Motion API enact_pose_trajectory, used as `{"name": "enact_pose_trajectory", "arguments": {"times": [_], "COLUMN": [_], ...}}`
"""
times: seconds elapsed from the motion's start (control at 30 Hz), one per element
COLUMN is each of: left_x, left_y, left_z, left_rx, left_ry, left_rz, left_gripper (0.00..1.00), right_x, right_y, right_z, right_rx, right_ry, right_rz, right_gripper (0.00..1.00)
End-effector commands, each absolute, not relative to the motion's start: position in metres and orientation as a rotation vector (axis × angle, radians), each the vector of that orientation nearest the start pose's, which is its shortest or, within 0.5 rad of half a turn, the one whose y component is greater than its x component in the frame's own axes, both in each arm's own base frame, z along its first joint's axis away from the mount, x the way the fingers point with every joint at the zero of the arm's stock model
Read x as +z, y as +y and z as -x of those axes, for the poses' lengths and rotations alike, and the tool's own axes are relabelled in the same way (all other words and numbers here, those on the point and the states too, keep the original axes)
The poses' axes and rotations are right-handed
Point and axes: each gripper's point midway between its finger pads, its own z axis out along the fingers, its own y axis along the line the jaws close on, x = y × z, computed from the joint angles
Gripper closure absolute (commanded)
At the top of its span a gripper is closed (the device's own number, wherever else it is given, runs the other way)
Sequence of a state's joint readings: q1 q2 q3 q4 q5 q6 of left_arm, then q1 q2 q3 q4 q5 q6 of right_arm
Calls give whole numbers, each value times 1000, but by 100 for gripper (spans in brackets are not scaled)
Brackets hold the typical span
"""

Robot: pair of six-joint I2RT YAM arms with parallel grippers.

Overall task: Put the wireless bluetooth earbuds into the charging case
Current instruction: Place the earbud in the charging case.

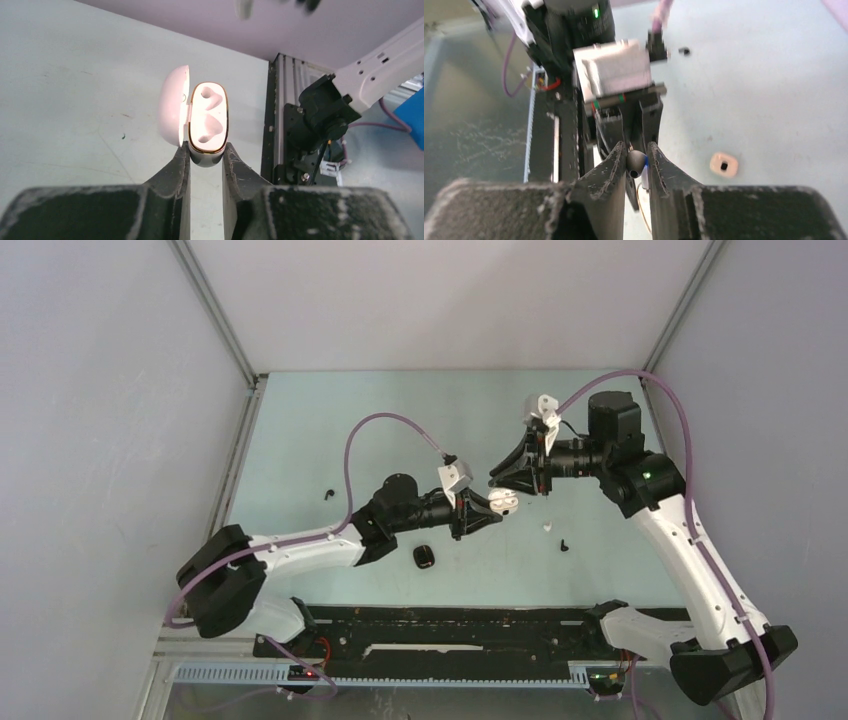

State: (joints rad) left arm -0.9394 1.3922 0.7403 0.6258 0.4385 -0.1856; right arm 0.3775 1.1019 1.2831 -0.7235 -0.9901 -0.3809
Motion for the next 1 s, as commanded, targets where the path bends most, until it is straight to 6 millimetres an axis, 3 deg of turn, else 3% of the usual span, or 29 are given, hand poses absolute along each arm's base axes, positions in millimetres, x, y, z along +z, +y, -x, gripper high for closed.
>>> {"name": "enact_pose_trajectory", "arguments": {"times": [0.0, 0.2, 0.33, 0.97], "left_x": [283, 327, 342, 336], "left_y": [-411, -416, -412, -409], "left_z": [-199, -214, -215, -214], "left_rx": [-1299, -1399, -1427, -1459], "left_ry": [1309, 1236, 1189, 1165], "left_rz": [-814, -590, -502, -464], "left_gripper": [100, 100, 100, 100], "right_x": [375, 393, 388, 382], "right_y": [248, 246, 241, 236], "right_z": [-202, -219, -219, -223], "right_rx": [1234, 1265, 1288, 1272], "right_ry": [1360, 1302, 1317, 1320], "right_rz": [1168, 1066, 1029, 1036], "right_gripper": [100, 100, 100, 100]}}
